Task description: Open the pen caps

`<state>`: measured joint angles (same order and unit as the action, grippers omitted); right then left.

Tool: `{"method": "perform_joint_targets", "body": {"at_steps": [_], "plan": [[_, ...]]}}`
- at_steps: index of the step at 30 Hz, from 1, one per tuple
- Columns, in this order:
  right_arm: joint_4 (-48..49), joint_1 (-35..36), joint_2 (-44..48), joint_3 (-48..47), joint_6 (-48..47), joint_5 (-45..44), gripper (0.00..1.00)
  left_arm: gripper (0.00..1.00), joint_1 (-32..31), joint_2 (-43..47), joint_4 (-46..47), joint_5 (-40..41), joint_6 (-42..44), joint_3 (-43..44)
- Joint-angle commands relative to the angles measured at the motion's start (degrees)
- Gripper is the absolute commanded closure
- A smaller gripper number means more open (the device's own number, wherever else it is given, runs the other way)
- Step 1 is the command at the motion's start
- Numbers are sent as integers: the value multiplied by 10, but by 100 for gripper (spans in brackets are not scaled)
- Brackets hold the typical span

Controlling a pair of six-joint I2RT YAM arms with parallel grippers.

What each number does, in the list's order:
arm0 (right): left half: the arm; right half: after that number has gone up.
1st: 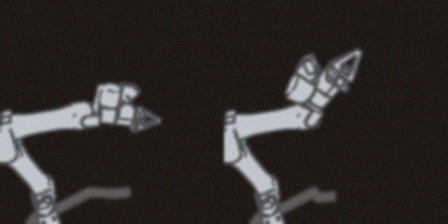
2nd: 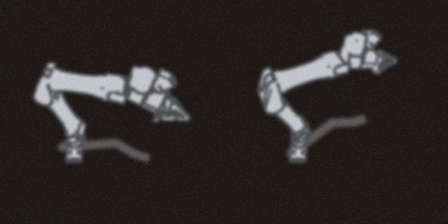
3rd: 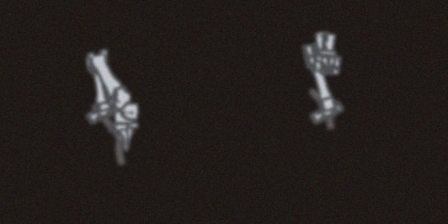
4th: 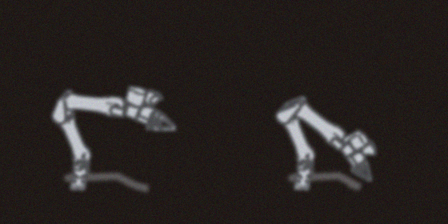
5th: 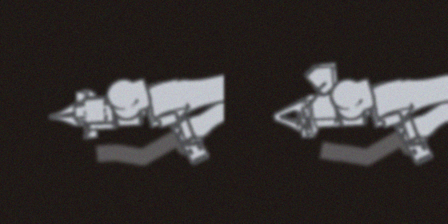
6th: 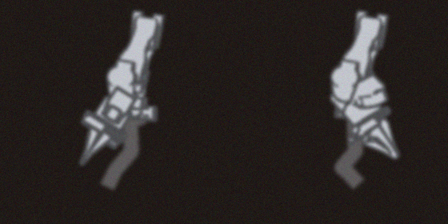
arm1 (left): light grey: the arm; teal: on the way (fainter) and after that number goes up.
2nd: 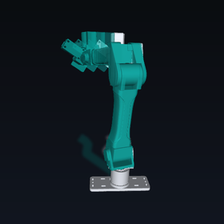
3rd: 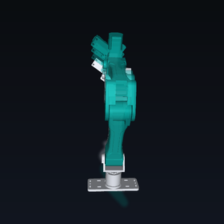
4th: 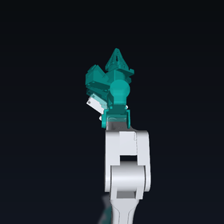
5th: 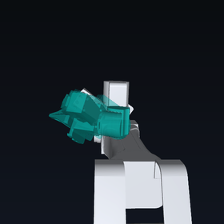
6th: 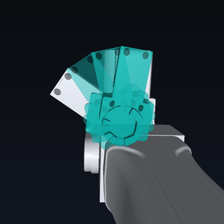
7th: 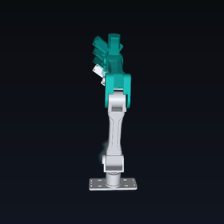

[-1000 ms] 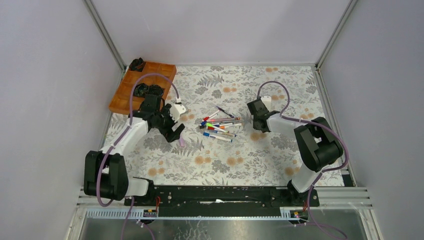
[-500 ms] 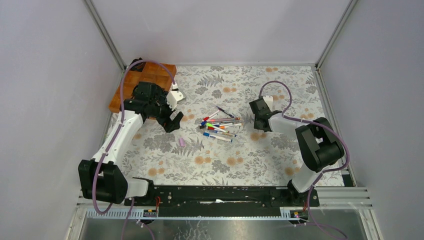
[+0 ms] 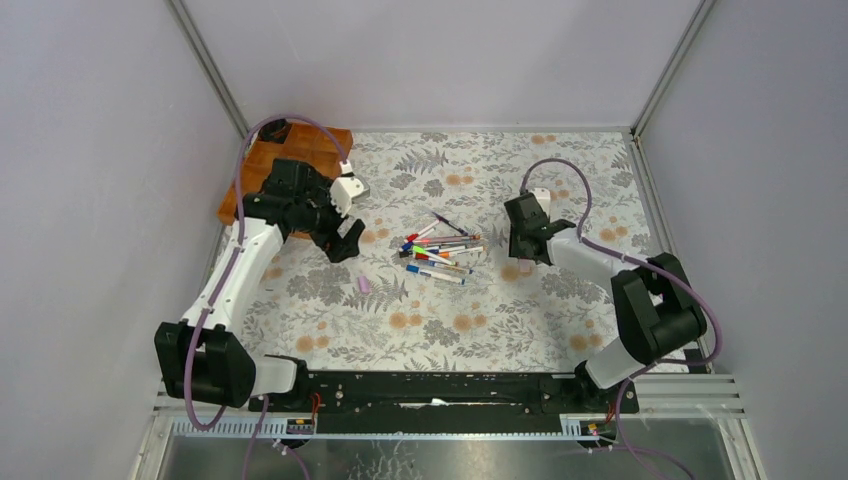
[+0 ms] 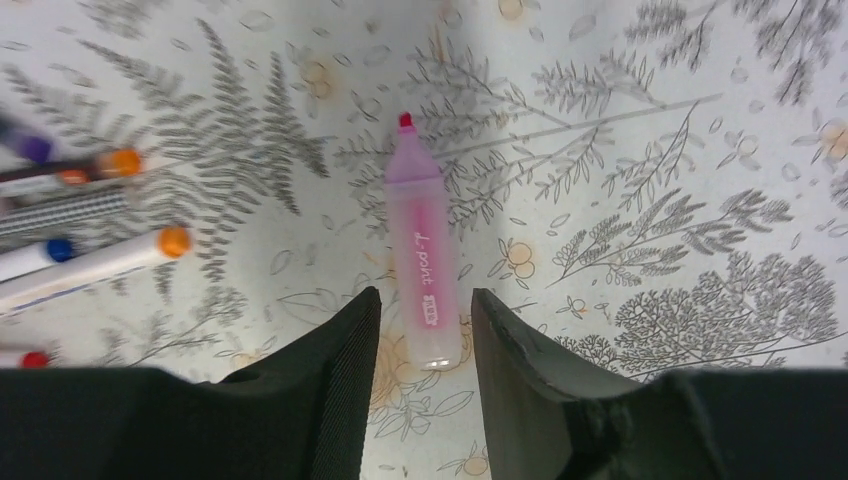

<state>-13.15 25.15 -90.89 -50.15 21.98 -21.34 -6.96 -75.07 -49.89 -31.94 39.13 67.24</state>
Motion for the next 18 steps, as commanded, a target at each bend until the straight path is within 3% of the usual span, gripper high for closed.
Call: {"method": "perform_joint_targets", "body": {"at_steps": [1, 4, 9, 18], "plan": [[-23, 29, 52, -54, -44, 13, 50, 2, 16, -3, -14, -13, -17, 26], [10, 71, 66, -54, -90, 110, 43, 1, 26, -11, -28, -20, -19, 41], [63, 138, 52, -47, -148, 322, 40, 2, 34, -16, -45, -24, -15, 49], [79, 154, -17, -76, -165, 398, 41, 1, 35, -3, -46, -12, -16, 29]]}}
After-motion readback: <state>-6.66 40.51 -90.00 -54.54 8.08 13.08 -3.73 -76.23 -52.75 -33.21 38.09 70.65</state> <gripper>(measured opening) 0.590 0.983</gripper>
